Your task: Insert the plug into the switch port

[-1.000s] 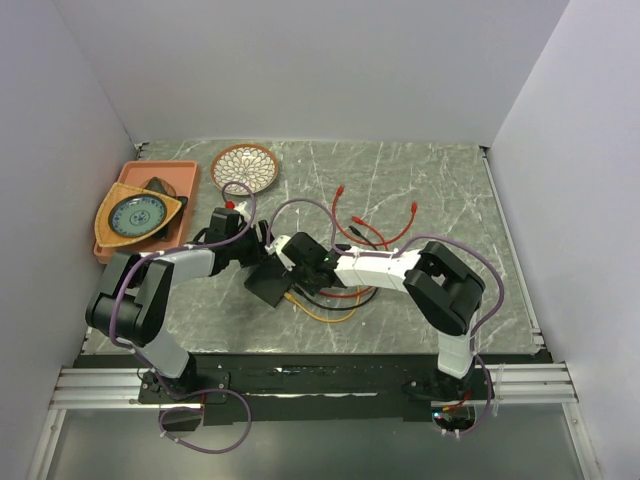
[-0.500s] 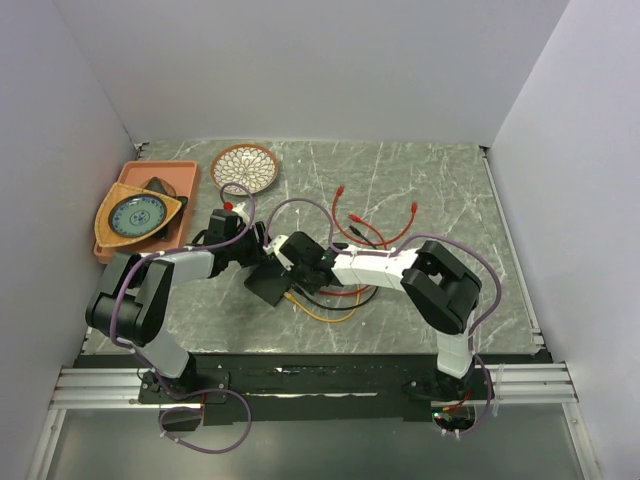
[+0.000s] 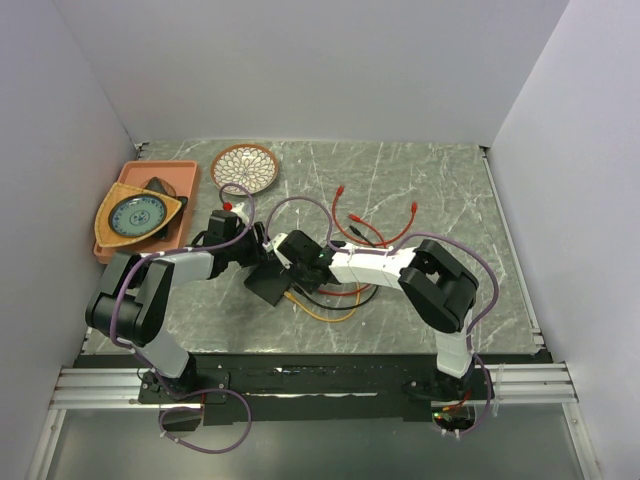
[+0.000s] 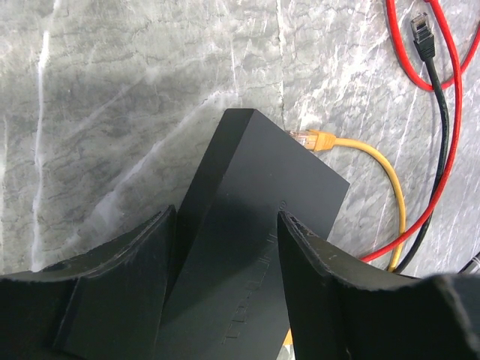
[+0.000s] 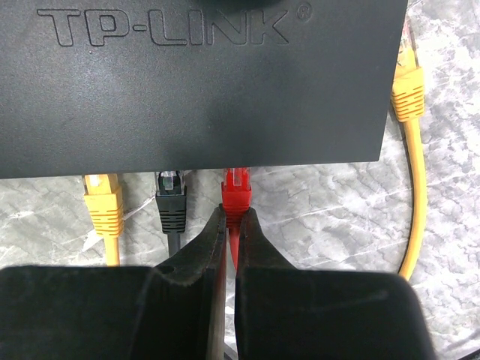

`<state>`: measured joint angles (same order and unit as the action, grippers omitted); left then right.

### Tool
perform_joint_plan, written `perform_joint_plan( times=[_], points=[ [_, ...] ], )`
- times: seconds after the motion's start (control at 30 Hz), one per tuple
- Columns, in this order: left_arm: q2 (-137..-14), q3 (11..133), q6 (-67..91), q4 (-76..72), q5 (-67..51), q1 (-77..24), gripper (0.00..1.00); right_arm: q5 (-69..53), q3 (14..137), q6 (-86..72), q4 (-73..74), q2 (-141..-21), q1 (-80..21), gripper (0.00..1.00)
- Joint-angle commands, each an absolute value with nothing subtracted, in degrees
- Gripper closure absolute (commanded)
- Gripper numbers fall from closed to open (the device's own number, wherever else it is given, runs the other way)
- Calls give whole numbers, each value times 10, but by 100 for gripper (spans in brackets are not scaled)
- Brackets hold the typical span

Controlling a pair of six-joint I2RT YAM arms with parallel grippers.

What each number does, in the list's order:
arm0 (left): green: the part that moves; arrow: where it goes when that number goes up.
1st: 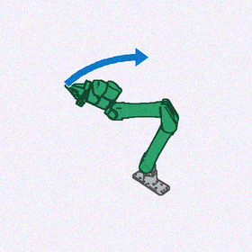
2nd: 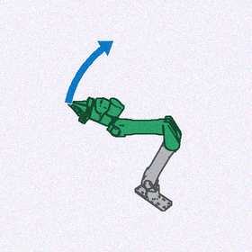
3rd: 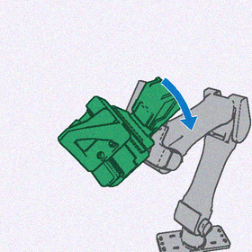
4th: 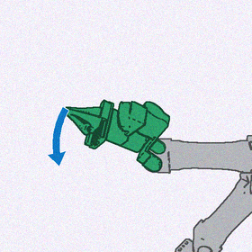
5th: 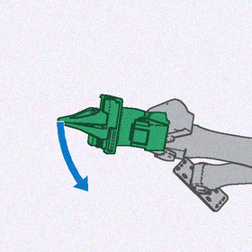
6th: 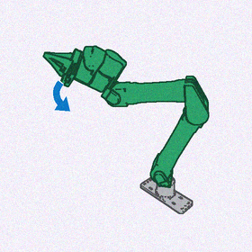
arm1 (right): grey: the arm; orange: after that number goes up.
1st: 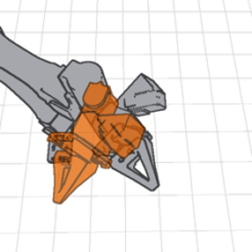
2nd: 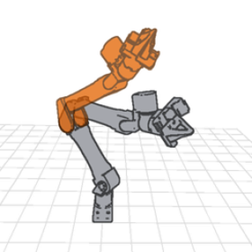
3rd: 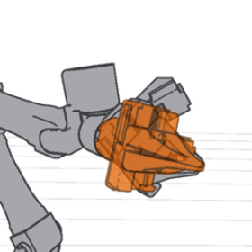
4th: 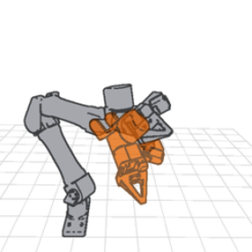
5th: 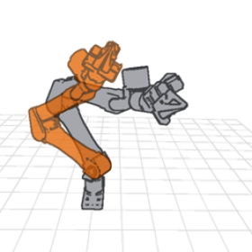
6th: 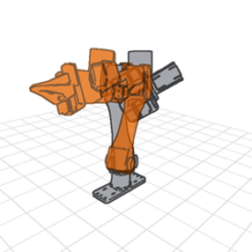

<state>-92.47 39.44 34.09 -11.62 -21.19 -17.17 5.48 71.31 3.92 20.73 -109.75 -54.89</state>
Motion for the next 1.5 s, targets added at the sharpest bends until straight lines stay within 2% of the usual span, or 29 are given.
perform_joint_plan(
  times=[0.0, 0.63, 1.03, 1.47],
  points=[
    [-909, 380, 368, -126, -317, -192, 41, 28, 761, 42, 48, -1095, -554, 100],
    [-917, 378, 359, -146, -340, -210, 42, -8, 821, 83, 52, -1104, -541, 100],
    [-915, 375, 365, -154, -359, -223, 47, 3, 887, 54, 51, -1150, -533, 100],
    [-928, 365, 387, -179, -374, -250, 53, -1, 894, 42, 4, -1152, -533, 100]
  ],
)
